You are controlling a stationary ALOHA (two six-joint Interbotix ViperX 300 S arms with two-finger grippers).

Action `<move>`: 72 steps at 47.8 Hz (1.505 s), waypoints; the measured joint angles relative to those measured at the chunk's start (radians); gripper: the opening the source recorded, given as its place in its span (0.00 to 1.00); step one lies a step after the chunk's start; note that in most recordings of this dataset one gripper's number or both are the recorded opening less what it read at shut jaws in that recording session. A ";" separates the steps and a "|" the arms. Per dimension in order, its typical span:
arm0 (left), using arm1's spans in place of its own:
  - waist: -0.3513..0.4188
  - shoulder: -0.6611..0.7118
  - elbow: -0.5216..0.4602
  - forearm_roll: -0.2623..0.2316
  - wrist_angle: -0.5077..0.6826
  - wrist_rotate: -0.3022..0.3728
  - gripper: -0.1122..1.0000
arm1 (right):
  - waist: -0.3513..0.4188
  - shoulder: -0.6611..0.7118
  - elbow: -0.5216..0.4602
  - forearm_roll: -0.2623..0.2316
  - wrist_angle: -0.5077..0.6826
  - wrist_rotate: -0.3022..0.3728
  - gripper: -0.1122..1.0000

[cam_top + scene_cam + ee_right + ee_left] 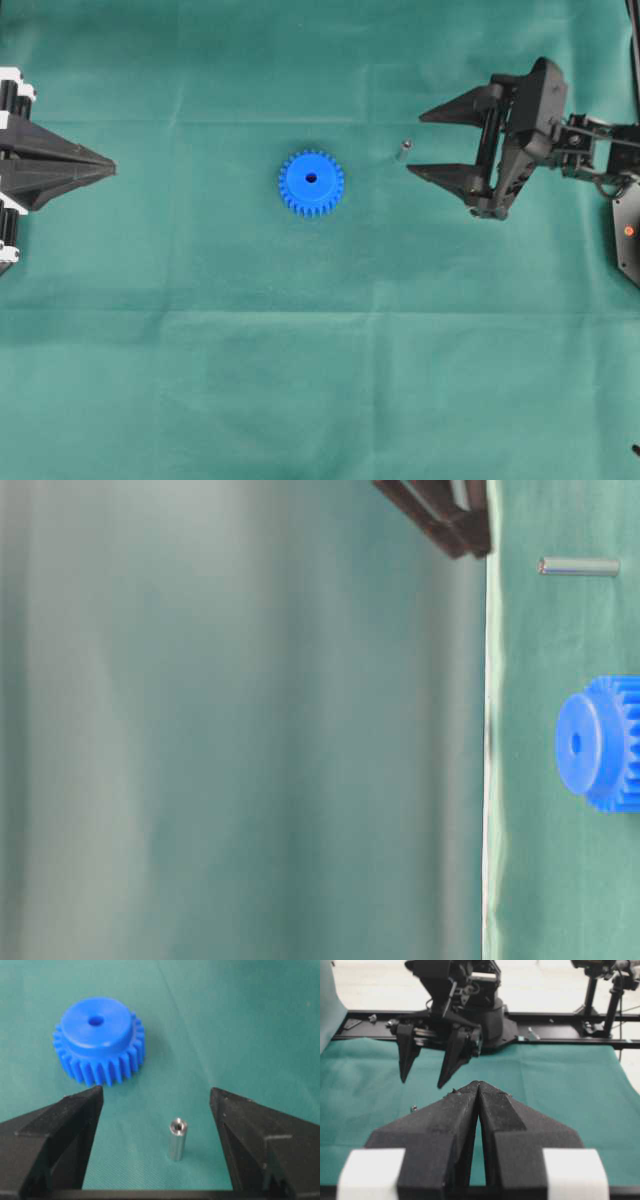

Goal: Insert the shaft placed at a random location into the center hole of the medium gear at another random location.
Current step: 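Lower the right gripper over the shaft and close to grasp it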

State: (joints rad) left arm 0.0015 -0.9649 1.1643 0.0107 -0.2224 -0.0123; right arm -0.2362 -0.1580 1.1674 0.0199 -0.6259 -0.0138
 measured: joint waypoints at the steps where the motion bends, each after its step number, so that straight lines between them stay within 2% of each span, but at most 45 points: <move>1: 0.002 0.000 0.000 0.000 0.000 0.002 0.10 | 0.000 0.009 0.002 0.000 -0.006 0.000 0.88; 22: 0.002 0.000 0.000 -0.002 0.000 0.000 0.10 | -0.005 0.161 -0.040 0.028 -0.052 0.000 0.87; 30: 0.002 0.002 0.002 -0.002 -0.002 0.000 0.10 | -0.005 0.196 -0.052 0.041 -0.054 0.000 0.84; 34: 0.002 0.000 0.002 0.000 0.003 0.000 0.10 | -0.005 0.206 -0.055 0.043 -0.060 0.000 0.79; 37: 0.002 0.000 0.002 -0.002 0.003 0.000 0.10 | -0.005 0.206 -0.055 0.043 -0.063 0.000 0.71; 45: 0.002 0.000 0.002 0.000 0.006 0.000 0.10 | -0.005 0.209 -0.055 0.043 -0.063 0.000 0.32; 48: 0.000 0.002 0.002 -0.002 0.006 0.000 0.10 | -0.005 0.209 -0.055 0.043 -0.063 0.000 0.23; 72: 0.002 0.002 0.000 0.000 0.015 0.000 0.10 | -0.005 0.179 -0.057 0.044 -0.040 -0.002 0.22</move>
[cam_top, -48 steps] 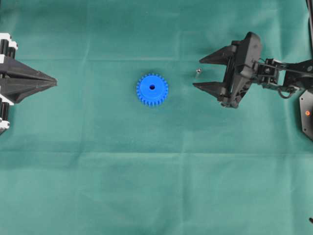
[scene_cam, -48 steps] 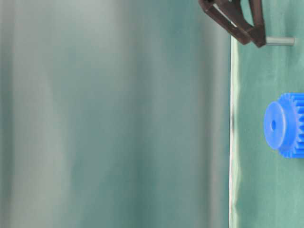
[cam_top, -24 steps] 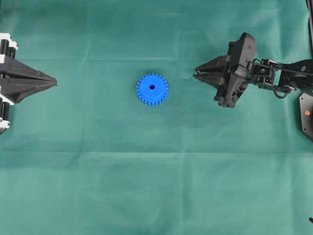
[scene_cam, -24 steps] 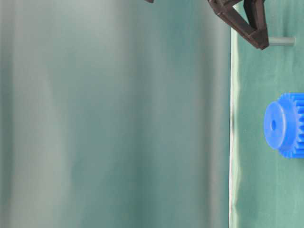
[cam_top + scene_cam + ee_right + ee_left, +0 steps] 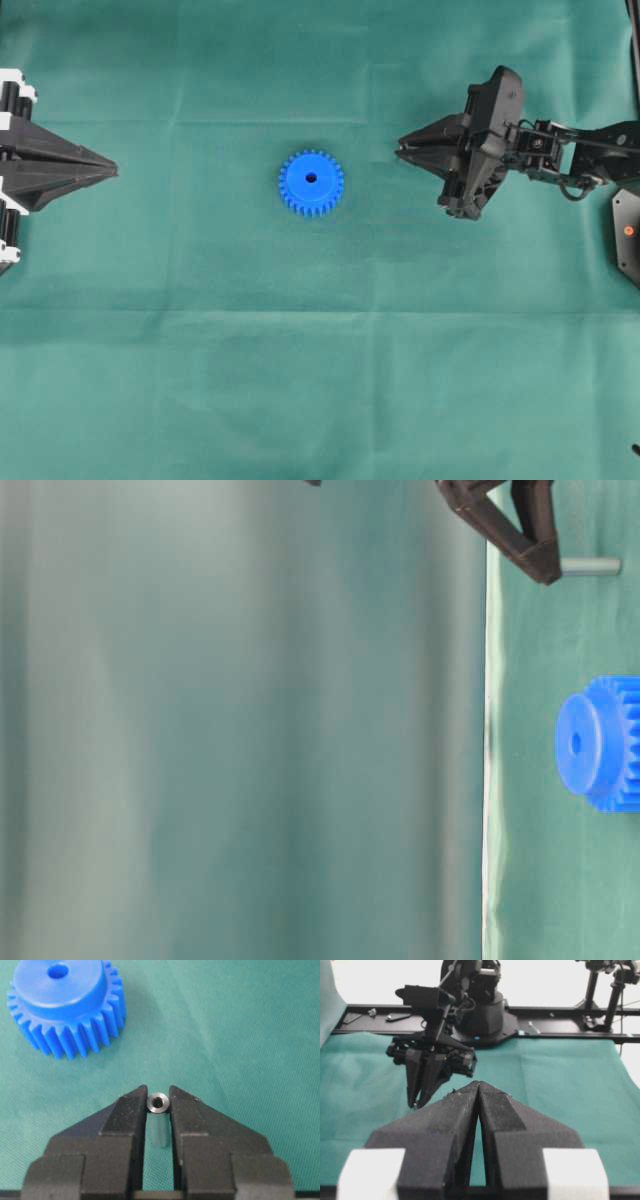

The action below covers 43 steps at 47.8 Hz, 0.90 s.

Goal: Insert the shaft placed at a random location into the center hole of the medium gear at another random location.
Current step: 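Lower the right gripper over the shaft and close to grasp it, then lift the shaft and carry it left over the blue gear's center hole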

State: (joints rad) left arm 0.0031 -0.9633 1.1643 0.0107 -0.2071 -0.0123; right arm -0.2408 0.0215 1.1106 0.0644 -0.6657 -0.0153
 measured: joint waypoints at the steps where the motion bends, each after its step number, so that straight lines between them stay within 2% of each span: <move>1: 0.000 0.000 0.000 -0.002 0.002 0.000 0.10 | 0.000 -0.011 -0.002 -0.002 0.009 0.000 0.23; 15: 0.000 0.000 0.000 0.000 0.003 0.000 0.10 | 0.000 -0.232 -0.028 -0.011 0.196 -0.015 0.22; 20: 0.000 0.000 0.000 -0.002 0.003 0.000 0.10 | 0.000 -0.276 -0.028 -0.015 0.230 -0.017 0.22; 43: 0.000 0.000 0.002 0.000 0.003 0.000 0.10 | 0.000 -0.268 -0.044 -0.015 0.242 -0.017 0.22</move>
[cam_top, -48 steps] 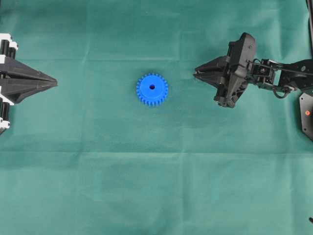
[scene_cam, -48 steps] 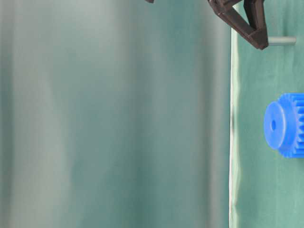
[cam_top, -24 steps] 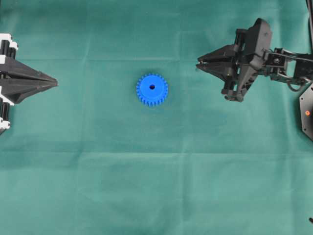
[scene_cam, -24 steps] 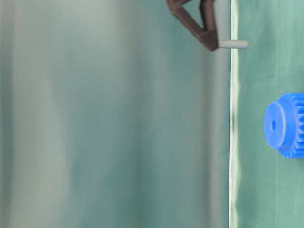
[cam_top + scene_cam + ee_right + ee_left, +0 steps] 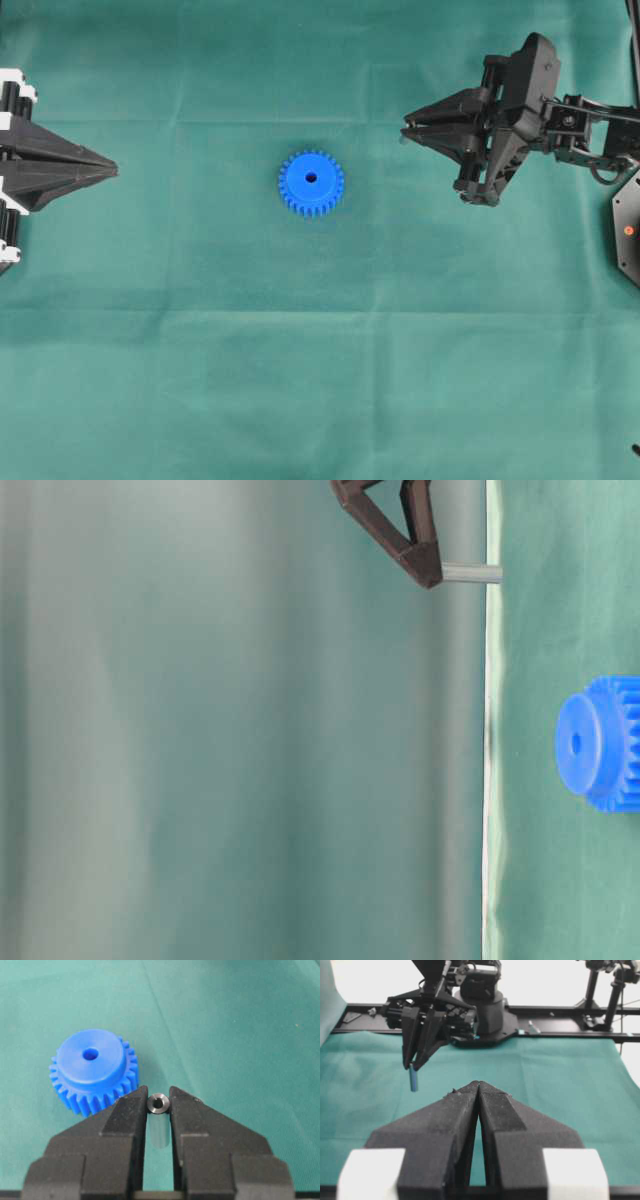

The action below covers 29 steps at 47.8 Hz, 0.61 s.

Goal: Insert the shaft placed at a random location into the center hole of the medium gear at another random location.
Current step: 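Lift the shaft and carry it left over the blue gear's center hole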

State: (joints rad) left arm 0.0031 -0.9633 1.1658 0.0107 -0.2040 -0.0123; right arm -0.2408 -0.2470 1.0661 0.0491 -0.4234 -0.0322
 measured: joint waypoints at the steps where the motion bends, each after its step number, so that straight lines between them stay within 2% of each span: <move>1: 0.000 0.000 0.000 -0.002 0.000 0.000 0.10 | 0.000 0.003 -0.005 0.000 0.000 0.000 0.22; 18: 0.000 0.000 -0.002 -0.002 0.000 -0.002 0.10 | 0.051 0.121 -0.117 0.002 0.000 0.000 0.22; 29: 0.000 0.000 -0.002 -0.002 0.002 -0.029 0.10 | 0.087 0.198 -0.202 0.002 0.000 0.000 0.22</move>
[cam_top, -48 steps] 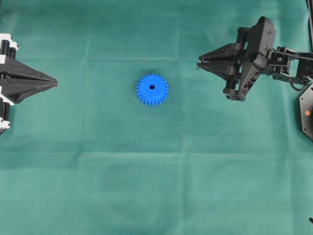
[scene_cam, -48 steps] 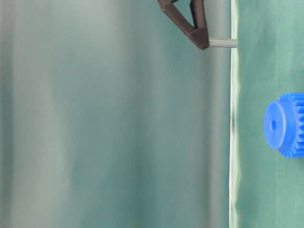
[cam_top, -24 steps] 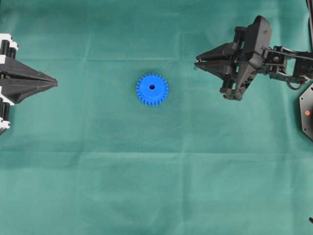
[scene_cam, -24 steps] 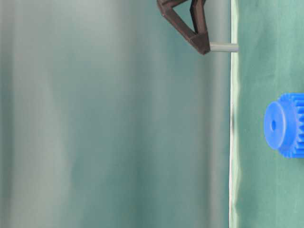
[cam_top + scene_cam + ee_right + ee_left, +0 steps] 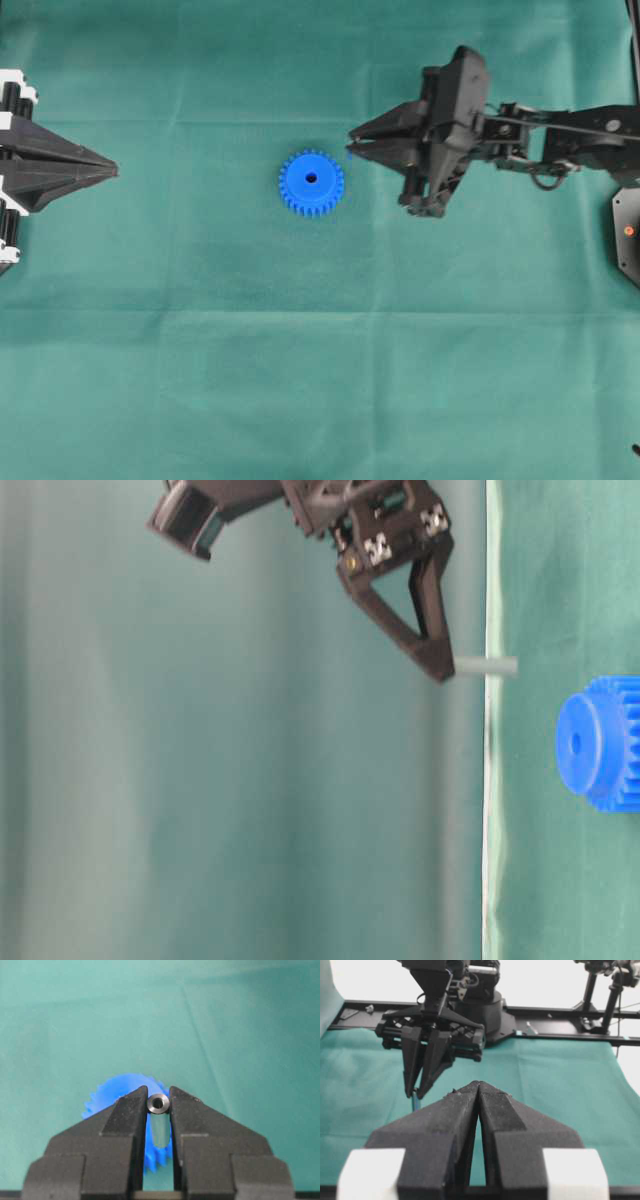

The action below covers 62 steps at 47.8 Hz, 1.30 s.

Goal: Insert the shaft placed at a random location into the center hole of the medium gear at another random location.
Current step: 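Lift the shaft and carry it left over the blue gear's center hole, then lower the held shaft into the gear's center hole with the right gripper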

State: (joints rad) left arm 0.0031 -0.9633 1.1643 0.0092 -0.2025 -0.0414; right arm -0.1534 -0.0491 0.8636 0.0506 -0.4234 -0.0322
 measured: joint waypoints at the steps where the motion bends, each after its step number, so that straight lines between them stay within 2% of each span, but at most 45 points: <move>1: 0.000 0.000 0.000 0.000 0.002 0.000 0.10 | 0.003 0.008 -0.008 0.000 0.000 0.000 0.22; 22: 0.000 0.000 0.002 0.002 0.017 -0.002 0.10 | 0.021 0.120 -0.123 0.000 0.000 0.000 0.22; 62: 0.000 0.000 0.002 0.002 0.017 -0.002 0.10 | 0.026 0.152 -0.130 0.003 0.000 0.000 0.22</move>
State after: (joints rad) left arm 0.0031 -0.9633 1.1658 0.0107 -0.1856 -0.0430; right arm -0.1273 0.1028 0.7332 0.0537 -0.4234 -0.0322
